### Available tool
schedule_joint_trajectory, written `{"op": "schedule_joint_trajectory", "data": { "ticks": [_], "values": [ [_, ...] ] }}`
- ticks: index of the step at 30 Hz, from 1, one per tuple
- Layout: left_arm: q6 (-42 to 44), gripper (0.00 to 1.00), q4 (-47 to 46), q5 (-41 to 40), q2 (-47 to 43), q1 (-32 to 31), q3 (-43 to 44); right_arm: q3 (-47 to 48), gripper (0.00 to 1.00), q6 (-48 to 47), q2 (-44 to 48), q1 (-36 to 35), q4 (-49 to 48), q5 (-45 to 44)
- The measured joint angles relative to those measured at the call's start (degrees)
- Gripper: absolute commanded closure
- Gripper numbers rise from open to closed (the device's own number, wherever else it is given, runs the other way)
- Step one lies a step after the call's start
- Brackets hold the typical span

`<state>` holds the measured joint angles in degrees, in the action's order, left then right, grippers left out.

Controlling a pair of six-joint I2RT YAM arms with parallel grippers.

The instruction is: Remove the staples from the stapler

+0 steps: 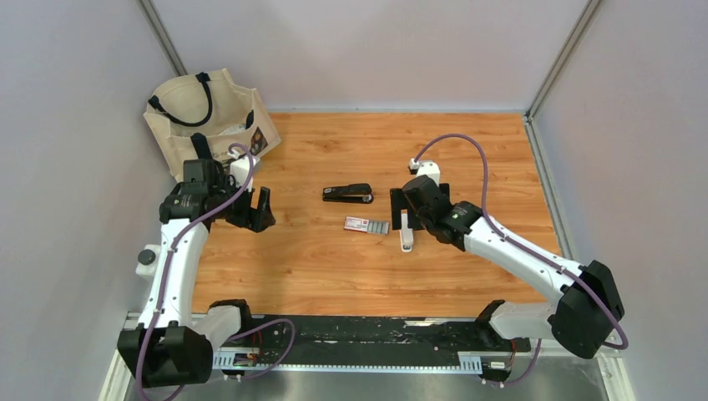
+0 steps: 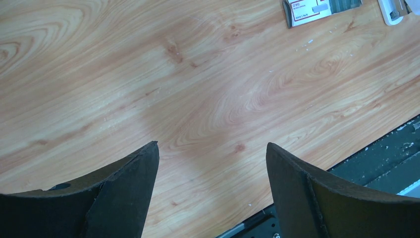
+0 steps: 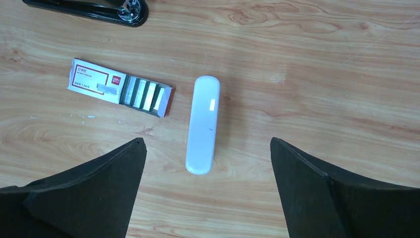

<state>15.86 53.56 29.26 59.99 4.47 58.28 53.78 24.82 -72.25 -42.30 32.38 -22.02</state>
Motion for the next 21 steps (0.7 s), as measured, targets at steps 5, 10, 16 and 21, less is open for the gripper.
{"op": "schedule_joint_trajectory", "data": {
  "ticks": [5,10,16,21],
  "values": [
    [0.0,0.12,0.0,0.0,-0.3,0.0,0.0,-0.3,0.00,0.0,0.4,0.0,-0.3,0.6],
    [0.1,0.12,0.0,-0.4,-0.3,0.0,0.0,-0.5,0.04,0.1,-3.6,0.0,-0.1,1.4],
    [0.2,0.12,0.4,-0.8,-0.3,0.0,0.0,-0.3,0.08,0.9,-12.7,0.0,0.7,2.7],
    [0.6,0.12,0.7,-0.9,-0.3,0.0,0.0,-0.3,0.11,1.1,-13.4,0.0,0.2,3.9]
  ]
}}
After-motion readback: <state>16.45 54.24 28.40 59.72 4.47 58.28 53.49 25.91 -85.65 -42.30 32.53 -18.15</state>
